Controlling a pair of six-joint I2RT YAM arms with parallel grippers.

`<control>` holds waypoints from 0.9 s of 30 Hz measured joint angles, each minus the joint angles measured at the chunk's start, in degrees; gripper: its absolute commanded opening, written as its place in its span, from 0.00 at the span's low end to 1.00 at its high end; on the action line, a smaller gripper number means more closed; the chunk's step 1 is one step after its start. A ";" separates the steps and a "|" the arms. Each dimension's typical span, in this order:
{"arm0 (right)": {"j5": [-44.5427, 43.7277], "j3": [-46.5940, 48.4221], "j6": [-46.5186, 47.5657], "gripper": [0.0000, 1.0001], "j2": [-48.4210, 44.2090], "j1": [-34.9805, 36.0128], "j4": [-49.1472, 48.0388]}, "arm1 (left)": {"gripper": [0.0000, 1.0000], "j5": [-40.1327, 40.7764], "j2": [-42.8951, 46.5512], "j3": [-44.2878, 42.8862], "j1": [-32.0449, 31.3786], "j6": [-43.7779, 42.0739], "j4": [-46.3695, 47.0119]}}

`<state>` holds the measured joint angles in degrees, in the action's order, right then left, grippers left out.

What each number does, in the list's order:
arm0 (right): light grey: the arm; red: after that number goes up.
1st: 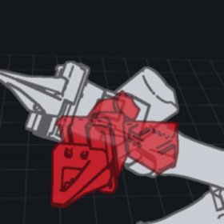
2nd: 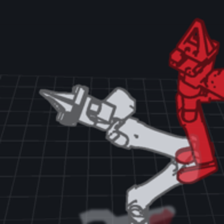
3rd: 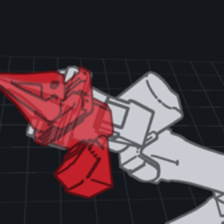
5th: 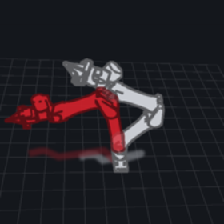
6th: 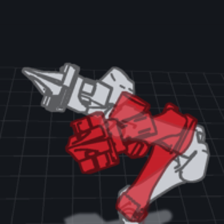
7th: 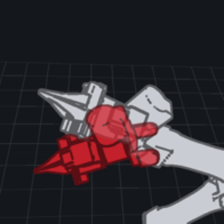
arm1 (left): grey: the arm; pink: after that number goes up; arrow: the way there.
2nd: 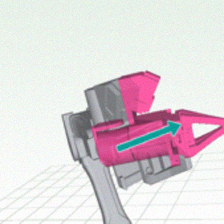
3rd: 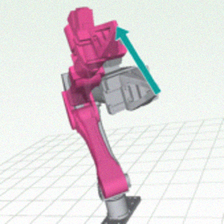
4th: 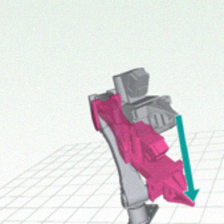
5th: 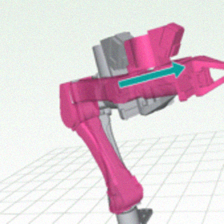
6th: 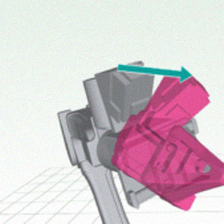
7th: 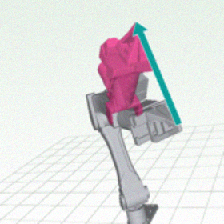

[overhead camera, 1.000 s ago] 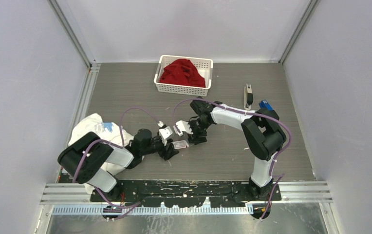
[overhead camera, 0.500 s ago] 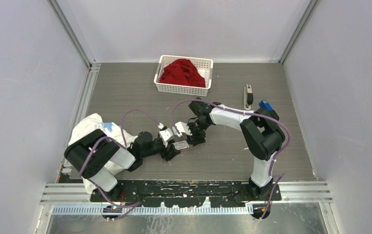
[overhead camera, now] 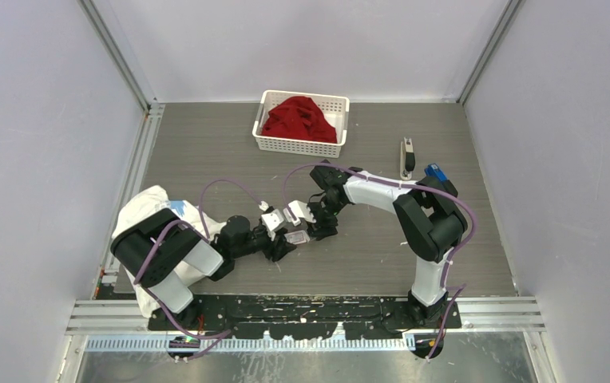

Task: Unload the staples from the stapler
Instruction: Close the staple box at the center of the board.

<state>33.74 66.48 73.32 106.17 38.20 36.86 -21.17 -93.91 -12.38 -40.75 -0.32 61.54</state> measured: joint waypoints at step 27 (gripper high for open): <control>0.81 -0.50 -4.48 0.50 0.20 0.09 -2.23 | 0.53 -0.07 -0.09 0.46 -0.13 2.01 0.87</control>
<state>34.54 65.98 68.84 106.37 38.28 34.63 -21.23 -94.00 -11.92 -40.88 1.69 62.41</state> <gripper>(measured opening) 0.482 0.532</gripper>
